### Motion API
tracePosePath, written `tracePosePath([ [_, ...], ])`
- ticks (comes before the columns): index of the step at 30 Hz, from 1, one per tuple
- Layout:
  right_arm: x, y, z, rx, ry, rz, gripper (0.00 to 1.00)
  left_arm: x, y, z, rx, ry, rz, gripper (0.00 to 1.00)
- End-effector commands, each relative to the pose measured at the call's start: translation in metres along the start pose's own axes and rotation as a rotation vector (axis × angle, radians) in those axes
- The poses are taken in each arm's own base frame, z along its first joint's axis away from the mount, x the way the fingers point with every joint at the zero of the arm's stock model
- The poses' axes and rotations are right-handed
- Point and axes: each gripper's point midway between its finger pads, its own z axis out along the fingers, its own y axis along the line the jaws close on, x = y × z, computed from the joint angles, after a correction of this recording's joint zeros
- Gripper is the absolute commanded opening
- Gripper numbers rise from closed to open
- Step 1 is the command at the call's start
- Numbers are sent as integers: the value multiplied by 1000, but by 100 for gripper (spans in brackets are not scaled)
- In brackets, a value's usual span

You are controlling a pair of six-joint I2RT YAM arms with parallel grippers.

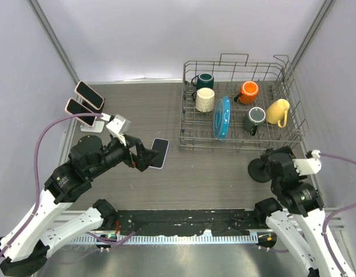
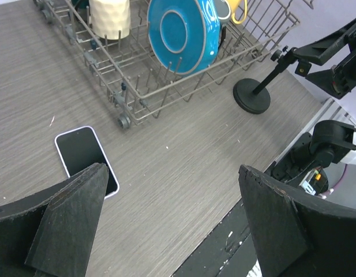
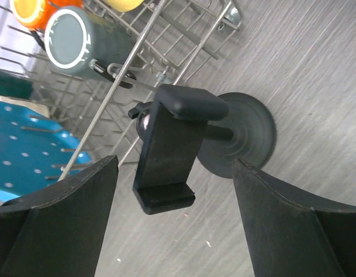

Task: Place the phone on the phone stand

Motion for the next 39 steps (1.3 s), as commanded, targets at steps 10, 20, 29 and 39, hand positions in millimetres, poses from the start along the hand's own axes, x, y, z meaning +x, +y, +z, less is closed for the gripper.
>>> tracePosePath([
  [10,-19,17,3,-228,-154,392,70,-3,-4,-13,16,13,32,99],
  [20,1,34,0,-206,-6,363,1,-3,-1,-26,-2,-14,16,99],
  [29,47,63,-25,-266,321,214,1,-5,11,-44,-63,-58,30,100],
  [39,107,127,-64,-488,644,208,1,-9,13,-52,-78,-72,26,100],
])
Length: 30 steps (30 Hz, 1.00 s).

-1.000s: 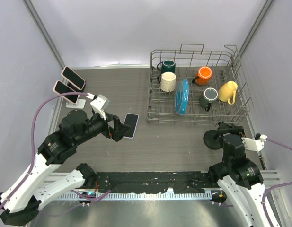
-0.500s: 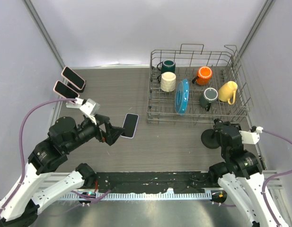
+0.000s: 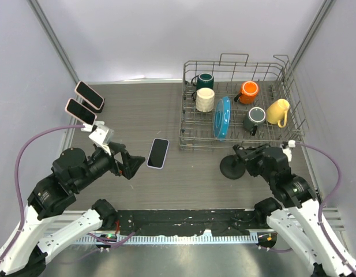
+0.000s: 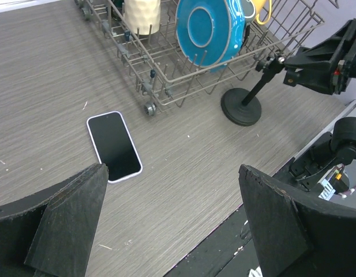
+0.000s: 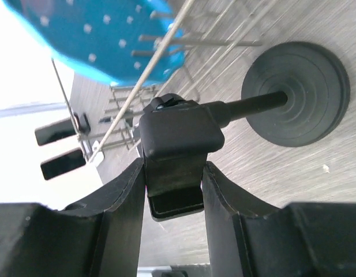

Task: Place the phone on the phone stand

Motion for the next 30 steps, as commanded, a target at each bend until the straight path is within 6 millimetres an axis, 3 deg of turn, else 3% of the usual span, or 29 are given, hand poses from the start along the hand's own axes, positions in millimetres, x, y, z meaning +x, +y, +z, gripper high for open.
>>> tracePosePath([
  [1,68,55,-4,-171,232,-51,1,-15,-6,-5,22,-46,-9,100],
  [3,99,74,-13,-227,260,-102,1,-18,-10,-4,41,-60,-37,100],
  [4,111,84,-7,-223,221,-144,1,-18,-11,-3,44,-62,-48,100],
  [5,146,95,-23,-281,295,-193,1,-19,-14,-3,56,-70,-62,100],
  [7,176,104,-20,-300,312,-255,1,-20,-17,-3,66,-74,-99,100],
  [8,190,119,-28,-363,331,-240,1,-21,-18,-4,71,-82,-111,100],
  [10,210,124,-23,-378,351,-253,1,-18,-23,-5,100,-76,-149,100],
  [13,219,135,-27,-412,334,-230,1,-16,-30,-7,129,-67,-204,100],
  [16,223,130,-26,-412,328,-212,1,-9,-41,-7,178,-20,-261,98],
  [17,228,132,-29,-428,348,-204,6,-8,-45,-6,197,-11,-274,98],
  [18,231,132,-29,-432,362,-214,17,-6,-50,-7,227,3,-285,98],
  [19,235,131,-31,-436,381,-227,43,-3,-53,-6,236,15,-307,100],
  [20,239,134,-33,-461,394,-262,55,-1,-54,-5,241,22,-321,100],
  [21,246,134,-39,-473,430,-284,75,4,-56,-3,255,40,-338,100],
  [22,247,139,-44,-490,442,-293,81,4,-59,-2,271,40,-351,100],
  [27,234,132,-59,-525,455,-356,84,30,-74,13,333,147,-489,100],
  [29,229,114,-57,-506,467,-385,84,32,-83,17,378,170,-541,100],
  [30,226,106,-57,-508,467,-414,85,42,-84,22,383,200,-566,100],
])
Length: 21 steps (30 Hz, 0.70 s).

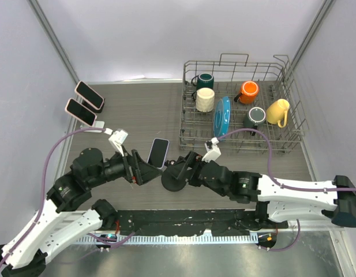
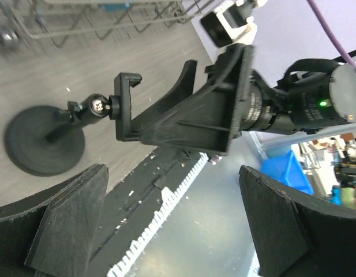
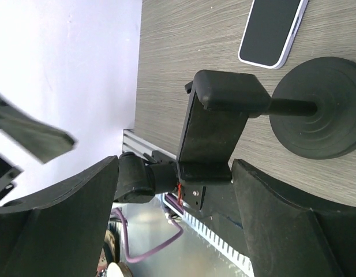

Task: Place the phone on the phone stand

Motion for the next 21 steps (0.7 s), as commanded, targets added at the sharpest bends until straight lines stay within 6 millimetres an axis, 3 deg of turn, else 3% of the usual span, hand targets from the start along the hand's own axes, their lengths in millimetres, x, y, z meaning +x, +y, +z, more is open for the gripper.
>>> tracePosePath([
  [1,-6,-6,-30,-71,18,-51,85,7,-23,17,147,43,-137,100],
  [3,-7,-23,-37,-70,47,-88,85,19,-18,25,156,70,-207,100],
  [4,-7,-38,-42,-64,67,-99,86,15,-22,29,195,47,-216,100],
  [6,-18,-50,-45,-79,103,-77,86,30,-14,40,204,81,-311,100],
  [7,-28,-51,-48,-113,89,-86,86,25,-19,43,246,57,-325,100],
  [8,-20,-43,-55,-184,171,-86,85,27,-16,47,250,54,-352,100],
  [9,-37,-45,-51,-189,138,-77,85,36,-5,54,230,60,-382,100],
  [10,-41,-37,-52,-221,154,-103,85,34,-7,56,246,44,-415,99],
  [11,-33,-35,-49,-241,227,-120,84,32,-7,57,259,23,-421,99],
  [16,-51,-11,-39,-303,225,-164,84,41,12,72,174,-6,-468,97],
  [21,-51,-3,-28,-354,271,-105,82,52,23,82,196,-37,-570,92],
])
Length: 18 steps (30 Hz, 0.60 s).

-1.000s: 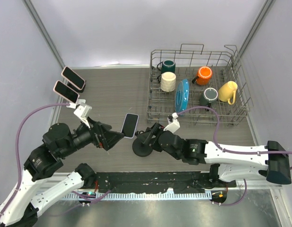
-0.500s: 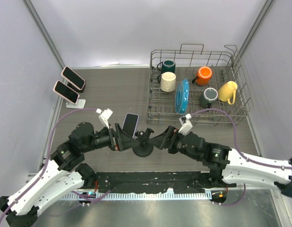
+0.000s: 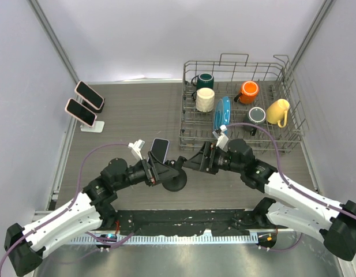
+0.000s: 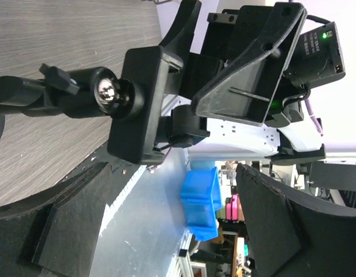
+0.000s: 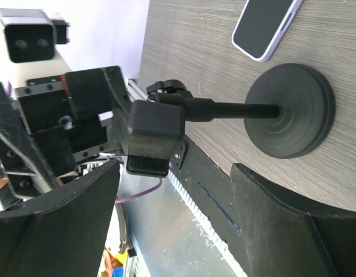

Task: Place the phone on the phone stand

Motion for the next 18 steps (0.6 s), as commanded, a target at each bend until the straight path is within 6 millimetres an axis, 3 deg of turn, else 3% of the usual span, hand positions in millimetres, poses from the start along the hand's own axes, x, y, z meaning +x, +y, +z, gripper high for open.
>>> tracePosePath([
  [1,-13,53,0,-228,16,-49,82,-14,-12,8,120,-98,-80,89],
  [8,-14,56,12,-253,46,-2,79,-17,6,15,65,-124,-69,79],
  [18,-19,50,29,-229,49,53,62,-24,9,24,61,-153,-82,76],
])
